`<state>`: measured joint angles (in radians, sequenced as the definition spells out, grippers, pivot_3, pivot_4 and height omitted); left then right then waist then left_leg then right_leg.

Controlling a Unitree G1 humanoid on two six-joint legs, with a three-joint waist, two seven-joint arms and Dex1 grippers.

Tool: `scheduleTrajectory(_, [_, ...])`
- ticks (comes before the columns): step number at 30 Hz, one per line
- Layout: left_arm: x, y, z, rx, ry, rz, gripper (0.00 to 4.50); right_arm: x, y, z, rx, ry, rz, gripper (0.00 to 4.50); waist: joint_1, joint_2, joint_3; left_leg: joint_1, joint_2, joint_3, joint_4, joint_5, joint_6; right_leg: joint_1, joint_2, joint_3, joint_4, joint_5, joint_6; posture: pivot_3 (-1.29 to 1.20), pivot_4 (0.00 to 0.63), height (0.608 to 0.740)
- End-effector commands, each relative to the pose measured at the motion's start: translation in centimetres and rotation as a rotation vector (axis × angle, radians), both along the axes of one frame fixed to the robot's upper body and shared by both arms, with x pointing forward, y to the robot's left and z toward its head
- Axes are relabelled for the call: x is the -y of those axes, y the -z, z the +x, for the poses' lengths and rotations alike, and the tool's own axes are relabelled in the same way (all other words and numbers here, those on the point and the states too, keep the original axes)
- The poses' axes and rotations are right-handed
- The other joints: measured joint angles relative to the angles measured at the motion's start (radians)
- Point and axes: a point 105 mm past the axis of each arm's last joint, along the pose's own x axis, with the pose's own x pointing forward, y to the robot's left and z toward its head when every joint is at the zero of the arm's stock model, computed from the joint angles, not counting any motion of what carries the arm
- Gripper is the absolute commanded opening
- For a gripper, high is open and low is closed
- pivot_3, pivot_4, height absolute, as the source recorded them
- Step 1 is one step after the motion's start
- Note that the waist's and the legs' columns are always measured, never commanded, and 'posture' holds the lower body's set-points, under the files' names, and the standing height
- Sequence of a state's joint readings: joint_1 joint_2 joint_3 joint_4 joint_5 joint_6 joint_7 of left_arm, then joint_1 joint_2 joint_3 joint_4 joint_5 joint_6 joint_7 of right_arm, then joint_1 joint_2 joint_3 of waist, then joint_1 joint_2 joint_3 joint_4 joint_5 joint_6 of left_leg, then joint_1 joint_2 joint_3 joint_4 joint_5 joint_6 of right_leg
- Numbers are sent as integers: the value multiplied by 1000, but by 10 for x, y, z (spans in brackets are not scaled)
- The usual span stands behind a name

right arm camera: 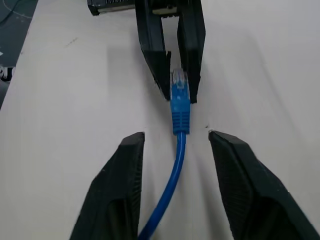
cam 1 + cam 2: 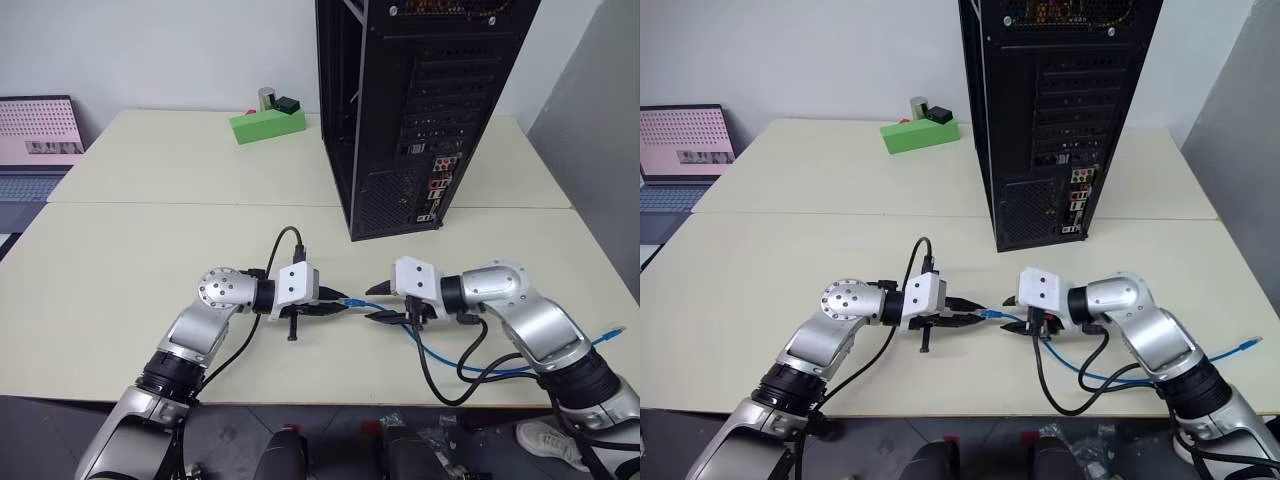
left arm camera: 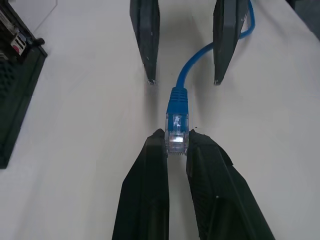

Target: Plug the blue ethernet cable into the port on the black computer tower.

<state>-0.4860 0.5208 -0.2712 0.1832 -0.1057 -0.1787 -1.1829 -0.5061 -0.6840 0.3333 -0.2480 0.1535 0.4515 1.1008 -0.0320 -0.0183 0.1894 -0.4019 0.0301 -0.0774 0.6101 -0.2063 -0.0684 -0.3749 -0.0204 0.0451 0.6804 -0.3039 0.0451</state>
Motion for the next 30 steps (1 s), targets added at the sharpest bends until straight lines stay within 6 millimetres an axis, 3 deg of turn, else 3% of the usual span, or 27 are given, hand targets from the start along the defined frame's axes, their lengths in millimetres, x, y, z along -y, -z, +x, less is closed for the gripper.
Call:
scheduleTrajectory(1, [6,-10,2,225,35,-33,275,15,-18,-3,-37,34,78,3188,1,0,0,0,0,0,0,0,0,0,0,0,0,0,0,0,150,740])
scheduleTrajectory(3, [7,-10,1,340,61,-43,275,18,-20,-7,-90,54,126,3708,1,0,0,0,0,0,0,0,0,0,0,0,0,0,0,0,150,740])
scheduleTrajectory(10, [6,-14,-7,720,144,-93,274,7,-24,-22,-351,131,382,3756,0,0,0,0,0,0,0,0,0,1,0,0,0,0,0,0,150,740])
scheduleTrajectory(16, [1,-12,-4,800,133,-98,274,-7,-21,-27,-446,173,479,3756,0,0,0,0,0,0,0,0,0,1,0,0,0,0,0,0,150,740])
scheduleTrajectory(30, [6,-18,-3,890,137,-130,274,-10,-19,-17,-501,225,535,3756,0,0,0,0,0,0,0,0,0,1,0,-1,1,0,0,0,150,740])
